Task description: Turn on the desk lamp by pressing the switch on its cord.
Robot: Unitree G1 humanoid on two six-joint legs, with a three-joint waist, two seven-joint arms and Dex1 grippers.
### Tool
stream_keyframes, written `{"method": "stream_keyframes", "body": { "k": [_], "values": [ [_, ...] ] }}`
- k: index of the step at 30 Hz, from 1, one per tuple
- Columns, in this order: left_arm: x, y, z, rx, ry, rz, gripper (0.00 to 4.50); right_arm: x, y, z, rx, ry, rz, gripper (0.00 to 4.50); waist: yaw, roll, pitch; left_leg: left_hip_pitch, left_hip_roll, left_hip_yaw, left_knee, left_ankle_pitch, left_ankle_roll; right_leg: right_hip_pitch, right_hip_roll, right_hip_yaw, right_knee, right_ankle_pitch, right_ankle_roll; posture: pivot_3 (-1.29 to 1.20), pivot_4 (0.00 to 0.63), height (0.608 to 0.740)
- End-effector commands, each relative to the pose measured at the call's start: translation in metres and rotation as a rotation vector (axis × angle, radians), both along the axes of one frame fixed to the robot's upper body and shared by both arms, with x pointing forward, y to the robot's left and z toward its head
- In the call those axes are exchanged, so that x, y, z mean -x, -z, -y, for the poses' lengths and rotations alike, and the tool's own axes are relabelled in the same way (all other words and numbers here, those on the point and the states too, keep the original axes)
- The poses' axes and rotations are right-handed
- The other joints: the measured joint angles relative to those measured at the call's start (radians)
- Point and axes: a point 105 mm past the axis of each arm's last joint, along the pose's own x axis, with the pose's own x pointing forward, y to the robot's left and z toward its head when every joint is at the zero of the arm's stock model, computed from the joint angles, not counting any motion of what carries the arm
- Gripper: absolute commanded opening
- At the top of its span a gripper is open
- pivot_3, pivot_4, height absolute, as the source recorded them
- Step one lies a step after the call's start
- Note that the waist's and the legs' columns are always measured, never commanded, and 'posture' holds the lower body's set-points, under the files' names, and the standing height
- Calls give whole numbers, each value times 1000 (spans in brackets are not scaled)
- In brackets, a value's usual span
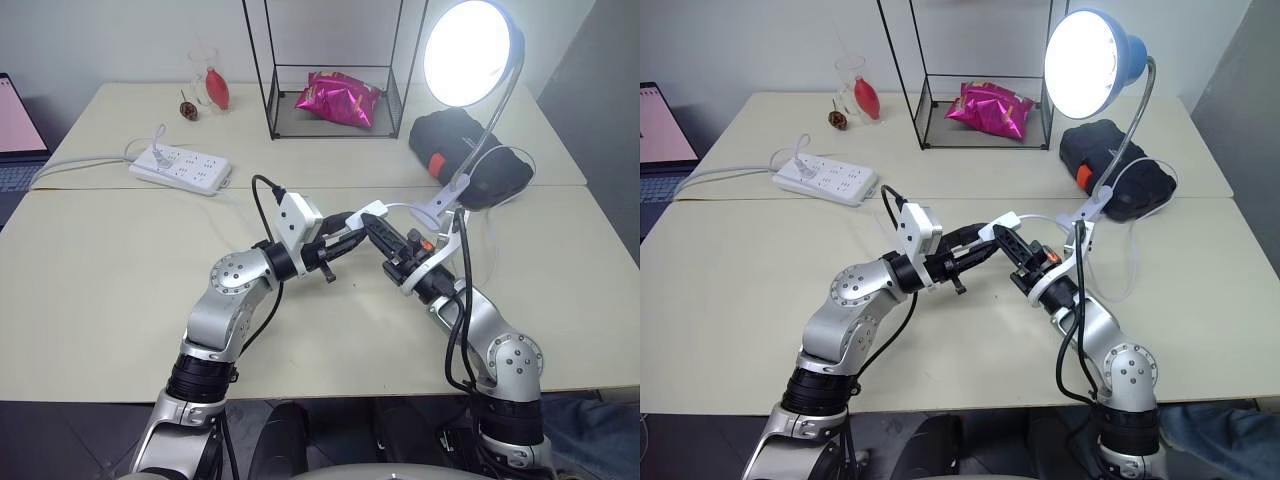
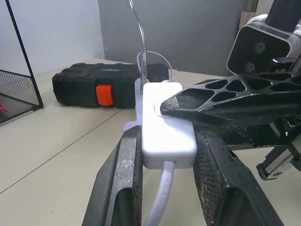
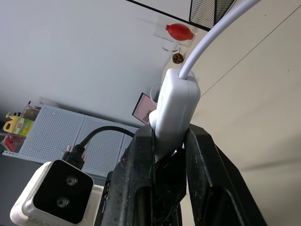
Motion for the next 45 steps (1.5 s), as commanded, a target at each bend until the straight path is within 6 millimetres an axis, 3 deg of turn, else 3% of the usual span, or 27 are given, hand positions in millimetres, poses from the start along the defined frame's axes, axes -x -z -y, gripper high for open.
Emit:
{"method": "stream_keyframes", "body": {
  "k": [1,11,13,15,23,28,38,45],
  "values": [
    [7,-12,5,12,29,56,1109,2,-9,-1,-15,-9,38,1283,0,0,0,0,0,0,0,0,0,0,0,0,0,0,0,0,150,740],
    [3,-9,4,5,4,56,1109,10,-4,12,44,-14,50,3760,1,0,0,0,0,0,0,0,0,0,0,0,0,0,0,0,150,740],
    [-2,-4,2,-14,-19,53,1109,14,0,19,147,-15,77,4311,1,0,0,0,0,0,0,0,0,0,0,0,0,0,0,0,150,740],
    [-6,3,0,-37,-40,48,1109,21,8,22,312,-41,124,4500,1,0,0,-1,-1,1,0,0,0,0,0,1,0,0,0,0,150,740],
    [-25,42,1,-124,-89,5,1109,42,13,26,910,-156,454,4500,2,0,0,0,0,0,0,0,0,0,0,0,0,0,0,0,150,740],
    [-30,58,7,-153,-90,-29,1109,51,19,32,1155,-254,611,4500,6,0,0,-1,-1,0,1,0,0,0,0,0,-1,0,0,0,150,740],
    [-29,92,5,-256,-80,-88,1109,38,15,48,1258,-216,665,4500,7,-1,0,-1,-1,0,1,0,0,0,0,0,-1,0,1,0,150,740],
    [-26,102,4,-297,-76,-112,1109,29,11,54,1278,-203,667,4500,7,-1,0,1,-1,0,1,0,0,1,0,0,-1,0,1,0,150,740]
  ]
}}
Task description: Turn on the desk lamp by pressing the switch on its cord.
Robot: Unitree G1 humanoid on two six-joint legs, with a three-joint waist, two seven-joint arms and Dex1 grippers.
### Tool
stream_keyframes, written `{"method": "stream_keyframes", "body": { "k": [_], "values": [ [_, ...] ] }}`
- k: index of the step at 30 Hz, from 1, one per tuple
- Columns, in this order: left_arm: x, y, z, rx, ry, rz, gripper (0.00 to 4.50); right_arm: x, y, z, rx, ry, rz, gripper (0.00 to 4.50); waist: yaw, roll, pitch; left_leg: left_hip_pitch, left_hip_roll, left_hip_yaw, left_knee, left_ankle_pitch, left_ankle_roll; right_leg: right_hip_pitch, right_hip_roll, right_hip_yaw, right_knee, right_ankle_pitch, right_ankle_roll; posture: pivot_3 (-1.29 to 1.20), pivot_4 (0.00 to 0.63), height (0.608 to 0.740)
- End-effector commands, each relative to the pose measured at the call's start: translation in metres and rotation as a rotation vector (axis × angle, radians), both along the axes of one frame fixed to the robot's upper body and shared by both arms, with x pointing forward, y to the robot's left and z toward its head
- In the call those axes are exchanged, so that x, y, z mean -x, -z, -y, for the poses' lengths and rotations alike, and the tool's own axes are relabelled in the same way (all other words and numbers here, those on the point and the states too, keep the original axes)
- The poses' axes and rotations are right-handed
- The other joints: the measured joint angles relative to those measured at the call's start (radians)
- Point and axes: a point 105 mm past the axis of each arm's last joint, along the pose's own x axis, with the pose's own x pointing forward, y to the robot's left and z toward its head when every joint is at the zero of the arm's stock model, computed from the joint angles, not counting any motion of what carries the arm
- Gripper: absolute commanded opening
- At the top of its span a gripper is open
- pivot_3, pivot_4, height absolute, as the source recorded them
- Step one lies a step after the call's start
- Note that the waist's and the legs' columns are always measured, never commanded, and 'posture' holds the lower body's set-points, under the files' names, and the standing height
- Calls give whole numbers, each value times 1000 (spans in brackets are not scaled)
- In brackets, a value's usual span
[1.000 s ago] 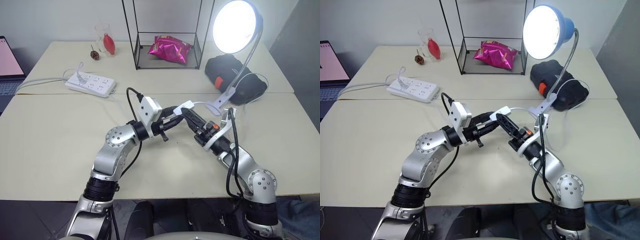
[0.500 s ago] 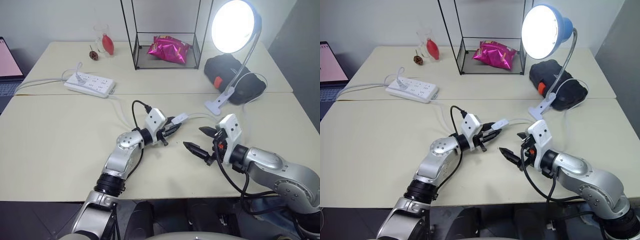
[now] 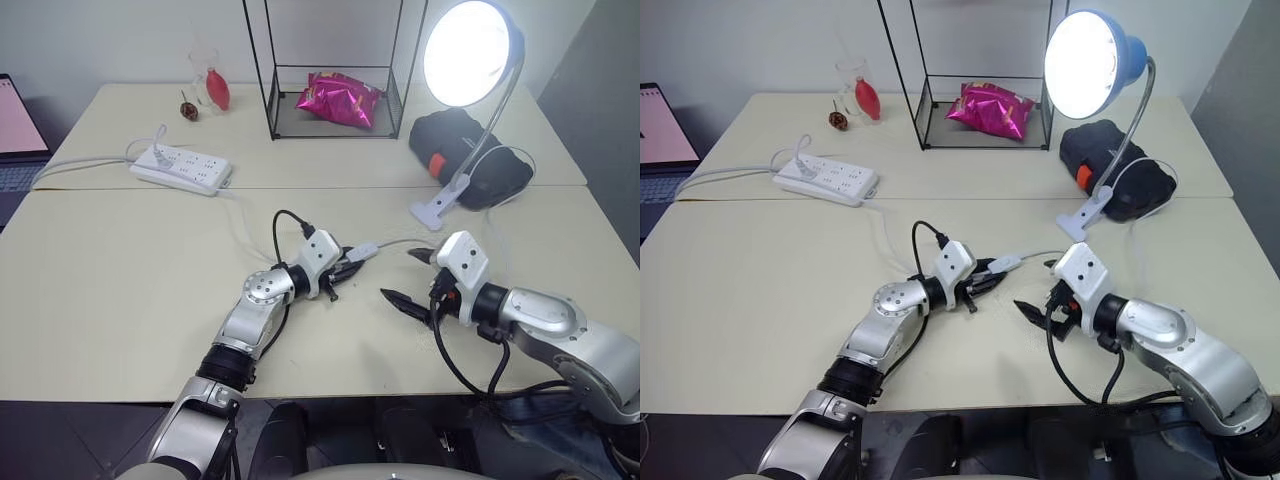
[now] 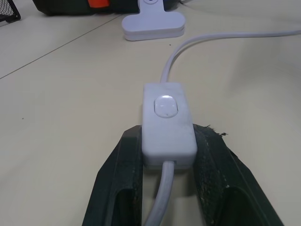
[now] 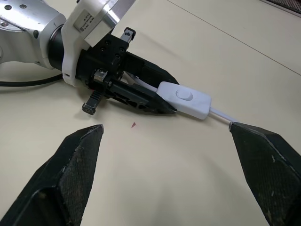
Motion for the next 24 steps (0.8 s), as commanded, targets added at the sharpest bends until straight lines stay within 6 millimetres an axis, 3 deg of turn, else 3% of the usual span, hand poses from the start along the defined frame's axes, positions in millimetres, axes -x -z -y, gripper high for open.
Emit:
{"method": "stream_keyframes", "body": {
  "k": [1,3,5,14,17,24],
  "values": [
    [3,11,-1,-43,1,-24,1109,-5,-14,2,-3,-2,57,4500,0,0,0,0,0,0,0,0,0,0,0,0,0,0,0,0,150,740],
    [5,12,-1,-45,5,-37,1109,-5,-14,3,1,-3,57,4500,0,0,0,1,0,0,0,0,0,1,0,0,0,0,0,0,150,740],
    [5,13,-1,-43,0,-49,1669,-7,-16,4,0,0,57,4500,0,0,0,1,0,0,0,0,0,1,0,0,1,0,0,0,150,740],
    [4,8,-6,-31,-12,-48,3390,-9,-17,4,7,-7,55,4500,-1,0,0,1,0,0,0,0,0,1,0,0,1,0,0,0,150,740],
    [5,-6,-16,-12,-33,0,4067,-10,-17,4,12,-15,57,4500,-5,0,0,1,0,0,0,0,0,1,0,0,1,0,0,0,150,740],
    [21,-55,-50,4,-93,93,4067,-14,-20,11,15,-29,68,4500,-3,0,0,1,1,0,0,0,0,0,0,0,1,0,0,0,150,740]
  ]
}}
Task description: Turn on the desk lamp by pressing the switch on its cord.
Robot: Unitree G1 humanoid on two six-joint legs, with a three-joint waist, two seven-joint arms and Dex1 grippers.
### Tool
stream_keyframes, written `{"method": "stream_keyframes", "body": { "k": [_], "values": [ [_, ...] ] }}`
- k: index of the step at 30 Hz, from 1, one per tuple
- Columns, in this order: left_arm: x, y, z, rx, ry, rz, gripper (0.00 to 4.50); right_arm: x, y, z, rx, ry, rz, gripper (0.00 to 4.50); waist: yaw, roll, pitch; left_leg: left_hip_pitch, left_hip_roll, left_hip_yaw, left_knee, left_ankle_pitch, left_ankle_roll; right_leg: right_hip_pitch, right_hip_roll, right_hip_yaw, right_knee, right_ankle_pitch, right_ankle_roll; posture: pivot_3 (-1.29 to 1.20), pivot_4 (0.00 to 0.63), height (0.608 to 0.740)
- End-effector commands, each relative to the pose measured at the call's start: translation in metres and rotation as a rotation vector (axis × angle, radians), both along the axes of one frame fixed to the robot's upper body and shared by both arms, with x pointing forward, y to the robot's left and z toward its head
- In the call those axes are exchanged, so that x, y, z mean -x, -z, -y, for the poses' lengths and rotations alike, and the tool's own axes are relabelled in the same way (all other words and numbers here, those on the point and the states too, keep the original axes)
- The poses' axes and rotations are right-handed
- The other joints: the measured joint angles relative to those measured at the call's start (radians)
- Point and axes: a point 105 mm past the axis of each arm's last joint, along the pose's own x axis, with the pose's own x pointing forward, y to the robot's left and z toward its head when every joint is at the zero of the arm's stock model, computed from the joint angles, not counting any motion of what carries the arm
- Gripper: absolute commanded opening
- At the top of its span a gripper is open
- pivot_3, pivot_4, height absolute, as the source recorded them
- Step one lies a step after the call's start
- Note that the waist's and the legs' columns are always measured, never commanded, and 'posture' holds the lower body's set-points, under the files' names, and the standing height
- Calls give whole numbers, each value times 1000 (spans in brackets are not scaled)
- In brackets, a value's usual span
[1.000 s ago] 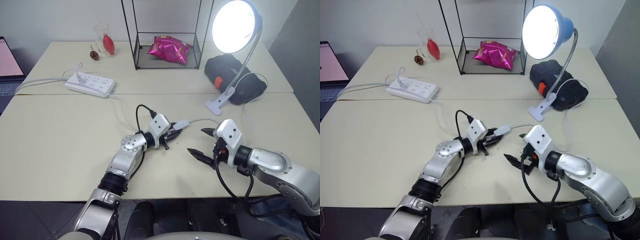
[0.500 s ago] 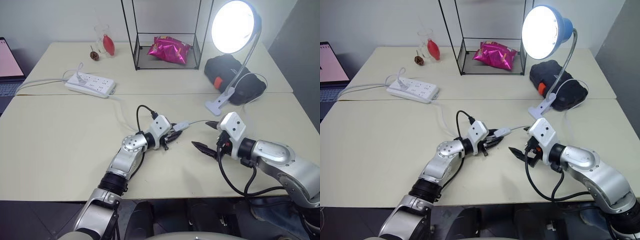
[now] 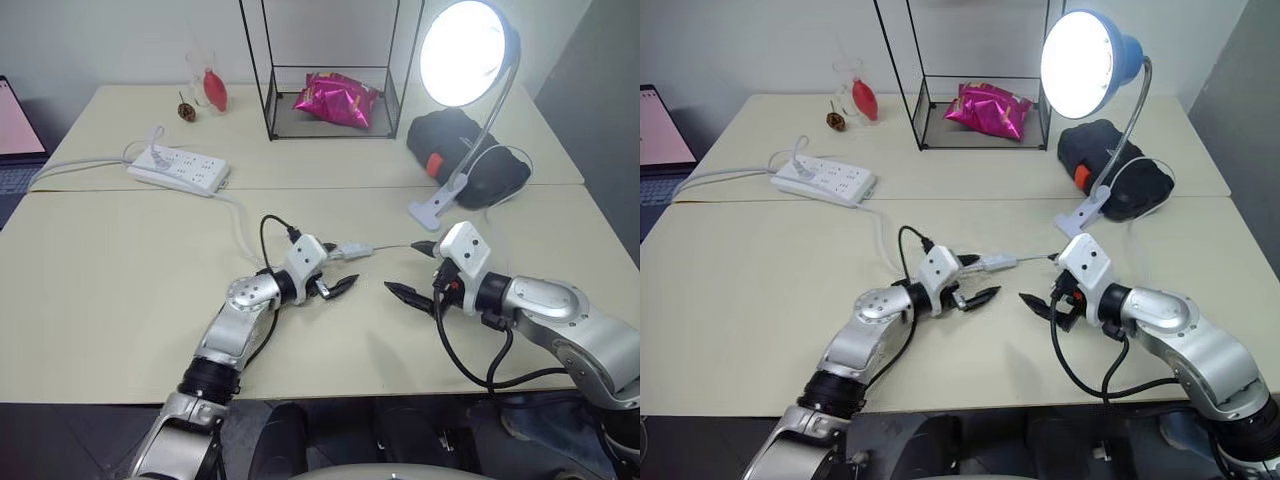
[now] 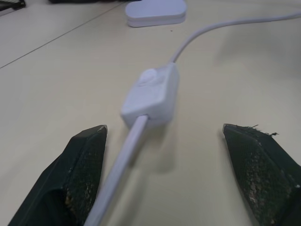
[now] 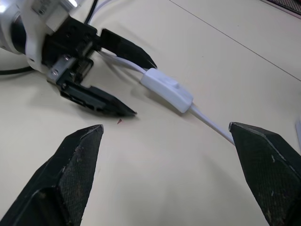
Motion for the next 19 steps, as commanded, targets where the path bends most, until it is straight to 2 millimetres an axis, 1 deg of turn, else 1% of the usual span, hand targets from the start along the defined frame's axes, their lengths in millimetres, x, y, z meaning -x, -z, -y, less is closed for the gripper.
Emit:
{"method": "stream_keyframes", "body": {
  "k": [1,3,5,9,13,15,19],
  "values": [
    [5,-47,-21,5,-44,111,4067,-4,-17,6,-12,-16,74,4500,2,0,0,0,0,0,0,0,0,0,0,0,0,0,0,0,150,740],
    [8,-60,-38,-26,-89,130,4067,-7,-19,13,-3,-13,101,4500,3,0,0,0,0,0,0,0,0,0,0,0,0,0,0,0,150,740],
    [12,-66,-55,-59,-134,130,4067,-8,-19,21,15,-18,123,4500,3,0,0,0,0,0,0,0,0,0,0,0,0,0,0,0,150,740],
    [26,-73,-83,-127,-156,111,4067,-7,-23,38,17,-46,137,4500,3,-1,1,0,0,1,0,0,0,0,-1,0,-1,0,0,0,150,740],
    [39,-75,-119,-150,-232,35,4067,-9,-28,55,29,-76,117,4500,0,-1,1,0,0,1,0,0,0,0,-1,0,-1,0,0,0,150,740],
    [43,-77,-128,-152,-257,32,4067,-11,-28,59,40,-88,118,4500,0,-1,1,1,0,2,0,0,0,0,-1,0,0,0,0,0,150,740],
    [46,-78,-130,-119,-268,22,4067,-13,-25,60,48,-123,114,4500,-1,-1,1,1,1,2,0,0,0,0,-1,0,0,0,0,0,150,740]
  ]
}}
